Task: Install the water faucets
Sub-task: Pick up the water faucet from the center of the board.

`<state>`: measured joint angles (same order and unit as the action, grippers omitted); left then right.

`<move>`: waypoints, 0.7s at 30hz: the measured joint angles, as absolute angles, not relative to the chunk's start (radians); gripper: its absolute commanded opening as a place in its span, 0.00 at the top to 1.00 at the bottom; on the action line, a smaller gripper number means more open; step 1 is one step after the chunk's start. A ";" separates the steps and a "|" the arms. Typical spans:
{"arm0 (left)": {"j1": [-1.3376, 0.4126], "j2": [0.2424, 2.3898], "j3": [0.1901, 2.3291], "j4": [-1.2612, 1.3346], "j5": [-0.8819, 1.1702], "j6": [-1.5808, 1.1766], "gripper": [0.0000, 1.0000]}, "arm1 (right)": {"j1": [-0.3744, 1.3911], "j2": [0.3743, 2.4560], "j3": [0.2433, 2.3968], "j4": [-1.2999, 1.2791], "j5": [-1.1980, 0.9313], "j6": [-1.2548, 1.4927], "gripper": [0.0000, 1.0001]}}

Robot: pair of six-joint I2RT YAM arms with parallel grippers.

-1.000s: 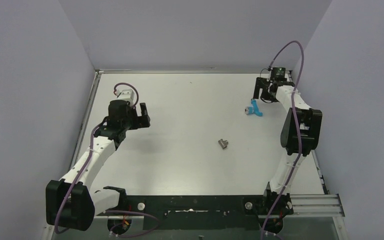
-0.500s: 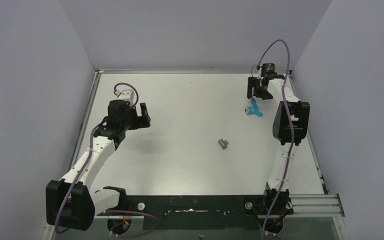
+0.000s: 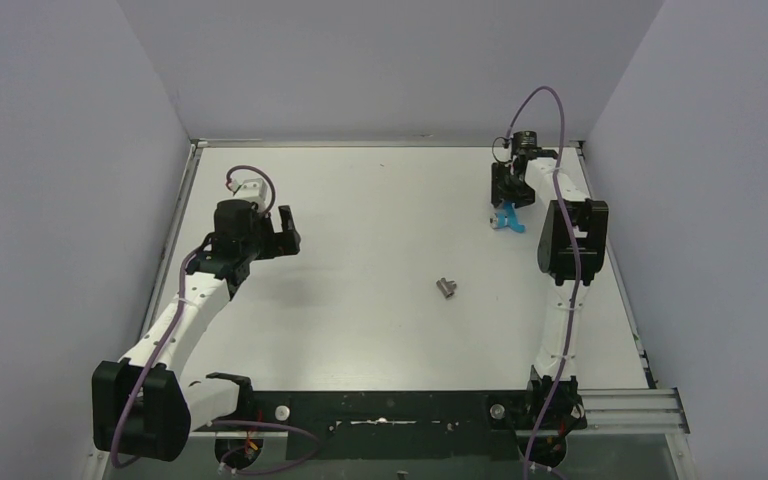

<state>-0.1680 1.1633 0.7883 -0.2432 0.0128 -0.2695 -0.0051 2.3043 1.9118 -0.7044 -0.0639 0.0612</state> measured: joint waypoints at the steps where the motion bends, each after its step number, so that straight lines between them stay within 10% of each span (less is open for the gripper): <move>1: -0.167 1.163 0.788 -0.243 0.015 -0.270 0.03 | -0.005 2.304 1.912 -0.713 -0.057 0.062 0.49; 21: -0.082 1.167 0.788 -0.216 0.080 -0.345 0.03 | -0.042 2.231 1.759 -0.628 -0.038 0.129 1.00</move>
<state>-0.0818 1.1667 0.7879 -0.2161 0.0795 -0.3450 -0.0422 2.2311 1.7592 -0.6281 -0.0376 0.1287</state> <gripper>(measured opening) 0.973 0.246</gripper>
